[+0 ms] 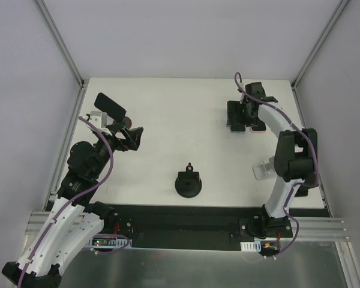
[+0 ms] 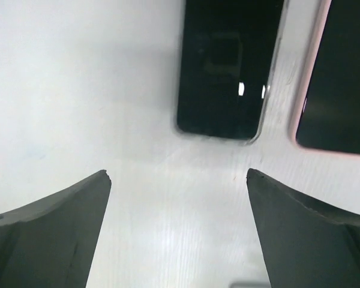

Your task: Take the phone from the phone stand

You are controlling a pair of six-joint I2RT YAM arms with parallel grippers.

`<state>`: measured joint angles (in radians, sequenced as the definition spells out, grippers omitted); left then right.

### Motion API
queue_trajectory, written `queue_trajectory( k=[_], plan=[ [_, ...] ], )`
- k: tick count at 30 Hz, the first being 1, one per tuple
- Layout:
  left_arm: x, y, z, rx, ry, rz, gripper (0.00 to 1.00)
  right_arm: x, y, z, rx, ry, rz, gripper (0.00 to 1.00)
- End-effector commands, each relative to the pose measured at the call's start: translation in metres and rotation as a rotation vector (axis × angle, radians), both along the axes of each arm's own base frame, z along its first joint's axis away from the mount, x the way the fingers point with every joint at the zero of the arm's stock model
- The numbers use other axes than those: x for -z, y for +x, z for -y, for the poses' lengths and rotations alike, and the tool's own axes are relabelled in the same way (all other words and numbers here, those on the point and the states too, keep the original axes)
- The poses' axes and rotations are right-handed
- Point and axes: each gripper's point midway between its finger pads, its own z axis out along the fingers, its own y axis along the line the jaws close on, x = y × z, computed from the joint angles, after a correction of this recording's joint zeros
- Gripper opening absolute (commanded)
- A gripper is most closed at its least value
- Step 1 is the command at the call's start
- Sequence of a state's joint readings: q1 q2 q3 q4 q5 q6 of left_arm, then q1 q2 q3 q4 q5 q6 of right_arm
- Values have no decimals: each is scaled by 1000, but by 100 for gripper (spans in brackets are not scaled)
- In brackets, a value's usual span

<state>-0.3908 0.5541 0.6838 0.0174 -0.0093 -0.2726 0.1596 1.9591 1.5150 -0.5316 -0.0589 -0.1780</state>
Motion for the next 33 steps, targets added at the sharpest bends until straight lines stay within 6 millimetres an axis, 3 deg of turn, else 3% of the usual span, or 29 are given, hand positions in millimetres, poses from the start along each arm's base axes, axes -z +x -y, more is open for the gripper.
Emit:
queue_trajectory(
  k=[1, 2, 3, 5, 6, 9, 14, 17, 23, 31, 33],
  plan=[
    [-28, -3, -4, -5, -8, 80, 98, -101, -24, -48, -188, 165, 285, 98],
    [-28, -3, -4, -5, -8, 80, 98, -108, -36, -59, -237, 194, 296, 98],
    [-28, -3, -4, -5, -8, 80, 98, -129, -53, -74, -296, 212, 344, 98],
    [-29, -3, -4, -5, -9, 83, 98, -131, -88, -98, -418, 233, 333, 97],
    [-30, -3, -5, -7, -8, 85, 98, -146, -103, -106, -470, 245, 369, 96],
    [-30, -3, -5, -7, -7, 83, 98, -156, -156, -133, -660, 268, 372, 94],
    [-31, -4, -6, -9, 0, 89, 98, -154, -227, -162, -886, 308, 273, 89],
    [-30, -3, -7, -13, 2, 87, 98, -149, -254, -172, -970, 302, 218, 86],
    [-29, -3, -6, -12, 3, 86, 98, -140, -291, -195, -1110, 298, 148, 82],
    [-29, -3, -6, -10, 4, 84, 98, -129, -296, -210, -1147, 268, 108, 77],
    [-29, -3, -6, -12, 5, 85, 98, -123, -294, -209, -1136, 249, 90, 69]
  ],
)
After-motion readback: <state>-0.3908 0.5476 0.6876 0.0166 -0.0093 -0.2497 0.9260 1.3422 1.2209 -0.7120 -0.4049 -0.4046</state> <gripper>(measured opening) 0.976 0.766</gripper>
